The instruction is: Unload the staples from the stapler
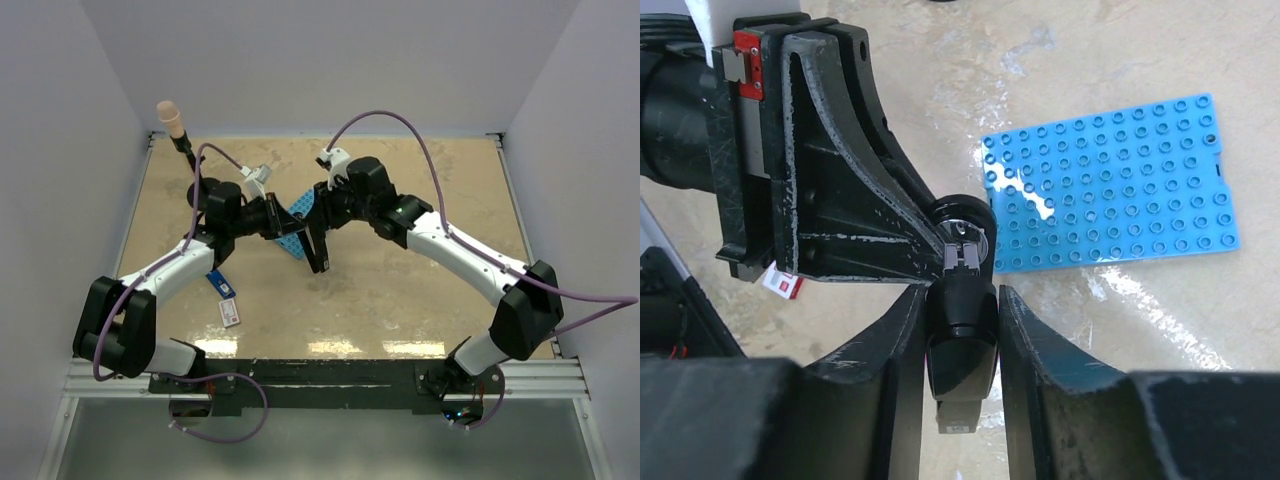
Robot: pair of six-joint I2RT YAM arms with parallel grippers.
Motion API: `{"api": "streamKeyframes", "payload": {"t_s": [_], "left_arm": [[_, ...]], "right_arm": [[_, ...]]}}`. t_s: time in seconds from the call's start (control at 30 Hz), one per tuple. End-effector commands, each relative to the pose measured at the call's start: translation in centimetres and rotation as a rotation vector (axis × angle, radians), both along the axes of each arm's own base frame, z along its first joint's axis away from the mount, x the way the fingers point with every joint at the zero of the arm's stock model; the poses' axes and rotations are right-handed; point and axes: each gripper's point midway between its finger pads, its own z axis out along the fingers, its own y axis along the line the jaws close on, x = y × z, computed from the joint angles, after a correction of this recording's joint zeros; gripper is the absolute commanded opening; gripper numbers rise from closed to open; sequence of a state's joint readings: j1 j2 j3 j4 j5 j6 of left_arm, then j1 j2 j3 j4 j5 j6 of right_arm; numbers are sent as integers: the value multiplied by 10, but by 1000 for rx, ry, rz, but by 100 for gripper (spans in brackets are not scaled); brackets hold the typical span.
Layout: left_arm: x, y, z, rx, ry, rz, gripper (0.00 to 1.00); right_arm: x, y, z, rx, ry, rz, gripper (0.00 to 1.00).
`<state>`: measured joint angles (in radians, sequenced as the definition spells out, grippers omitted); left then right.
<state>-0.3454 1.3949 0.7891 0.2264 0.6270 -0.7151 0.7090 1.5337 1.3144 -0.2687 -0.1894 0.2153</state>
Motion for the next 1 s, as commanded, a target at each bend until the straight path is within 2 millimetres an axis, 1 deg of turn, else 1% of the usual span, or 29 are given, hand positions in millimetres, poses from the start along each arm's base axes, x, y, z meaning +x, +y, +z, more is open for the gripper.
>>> {"api": "streamKeyframes", "payload": {"t_s": [0.0,0.03,0.07,0.1,0.13,0.17,0.2,0.23,0.27,0.3,0.37,0.4,0.47,0.5,0.57,0.6,0.67,0.7,0.8,0.87,0.93,0.97], "left_arm": [[16,3,40,-43,-101,47,0],[18,7,40,-41,-98,54,0],[20,9,42,-43,-98,61,0],[25,19,43,-42,-95,90,0],[26,23,44,-44,-90,101,0],[31,33,47,-52,-85,132,0],[31,36,51,-60,-93,136,0],[32,40,55,-63,-99,147,0],[34,45,58,-63,-107,157,0],[34,47,62,-61,-119,165,0],[35,52,64,-24,-126,190,0],[36,55,67,-15,-136,211,0],[34,58,67,-18,-129,220,0],[32,56,68,-26,-128,212,0],[30,54,72,-62,-117,206,0],[27,51,73,-80,-110,184,0],[24,48,78,-123,-110,172,0],[22,45,80,-136,-110,156,0],[20,44,84,-155,-117,146,0],[17,43,83,-154,-115,135,0],[15,42,81,-150,-120,125,0],[13,42,81,-154,-121,111,0]], "right_arm": [[-6,-6,4,-8,-18,25,25],[-6,-12,2,-23,-24,1,24],[-7,-19,6,-26,-36,-16,24],[-14,-26,-4,-48,-20,-21,24],[-16,-31,-8,-60,-19,-30,25],[-22,-37,-4,-55,-28,-33,25],[-30,-44,-20,-82,-2,-30,26],[-34,-48,-25,-91,1,-31,27],[-40,-53,-24,-85,-1,-32,27],[-47,-59,-40,-108,27,-31,28],[-58,-63,-51,-106,53,-22,29],[-67,-68,-63,-108,85,-21,31],[-78,-69,-72,-85,122,-13,35],[-85,-74,-82,-86,148,-21,38],[-93,-71,-87,-45,185,-23,40],[-101,-74,-98,-44,215,-23,44],[-105,-72,-96,6,240,-41,48],[-109,-75,-103,8,261,-49,50],[-115,-75,-104,32,276,-52,55],[-118,-77,-99,34,274,-47,57],[-115,-75,-83,50,246,-43,63],[-114,-74,-66,74,219,-42,65]]}}
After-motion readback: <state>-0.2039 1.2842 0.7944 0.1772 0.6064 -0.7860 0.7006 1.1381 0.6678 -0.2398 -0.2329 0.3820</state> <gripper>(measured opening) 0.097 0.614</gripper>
